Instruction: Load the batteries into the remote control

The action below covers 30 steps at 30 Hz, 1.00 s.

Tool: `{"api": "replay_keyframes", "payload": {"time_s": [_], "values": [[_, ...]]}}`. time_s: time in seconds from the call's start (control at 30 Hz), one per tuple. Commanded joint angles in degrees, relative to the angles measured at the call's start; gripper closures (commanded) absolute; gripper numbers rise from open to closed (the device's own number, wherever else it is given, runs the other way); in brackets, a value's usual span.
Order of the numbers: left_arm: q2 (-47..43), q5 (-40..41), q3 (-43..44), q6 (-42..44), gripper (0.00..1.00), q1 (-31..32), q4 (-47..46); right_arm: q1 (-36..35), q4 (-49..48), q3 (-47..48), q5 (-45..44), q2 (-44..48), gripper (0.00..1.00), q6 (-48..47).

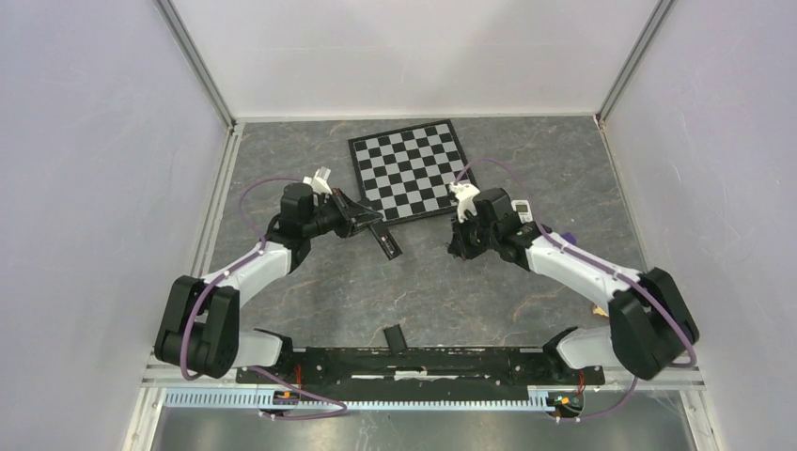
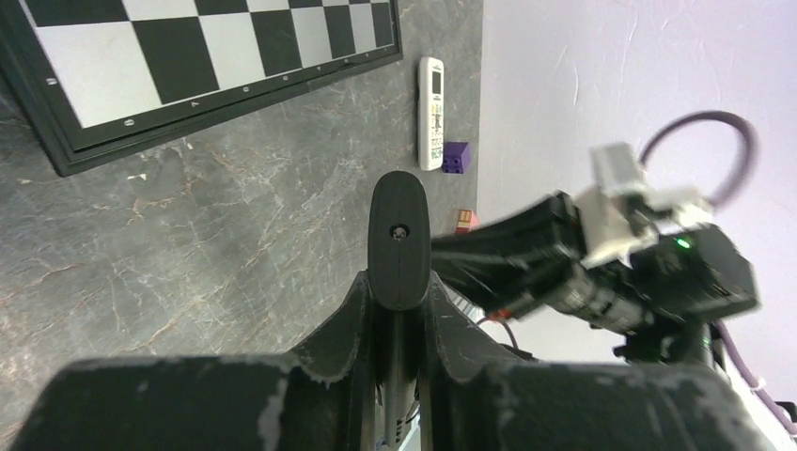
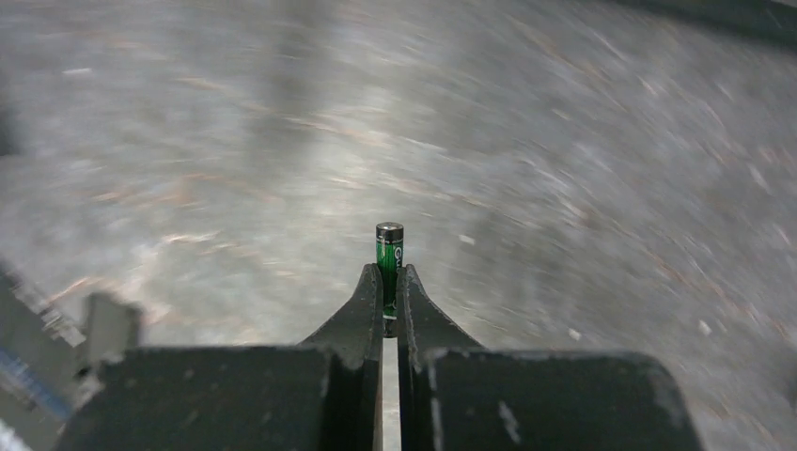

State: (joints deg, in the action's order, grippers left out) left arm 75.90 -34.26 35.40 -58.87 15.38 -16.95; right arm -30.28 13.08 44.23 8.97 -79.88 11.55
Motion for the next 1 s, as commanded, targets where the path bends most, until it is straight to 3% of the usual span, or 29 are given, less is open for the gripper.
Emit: {"api": "replay_keyframes", "payload": {"time_s": [0.0, 0.2, 0.47, 0.97], "values": [[1.2, -3.0, 0.5, -1.1, 0.98, 1.1, -7.1, -4.2, -3.2, 3.9, 14.0, 6.7, 1.0, -6.1], [1.3, -4.0, -0.3, -2.3, 0.98, 2.9, -13.0, -7.9, -2.9, 6.4, 14.9, 8.5, 1.0, -3.0], [0.5, -2.9, -2.2, -3.8, 0.98, 4.0, -17.4, -11.7, 3.0, 12.8, 6.0, 5.1, 1.0, 2.9], [0.4, -0.8, -3.1, -5.9, 0.98, 4.2, -17.9, -17.5, 7.7, 20.4, -0.4, 0.2, 1.0, 7.3]]}}
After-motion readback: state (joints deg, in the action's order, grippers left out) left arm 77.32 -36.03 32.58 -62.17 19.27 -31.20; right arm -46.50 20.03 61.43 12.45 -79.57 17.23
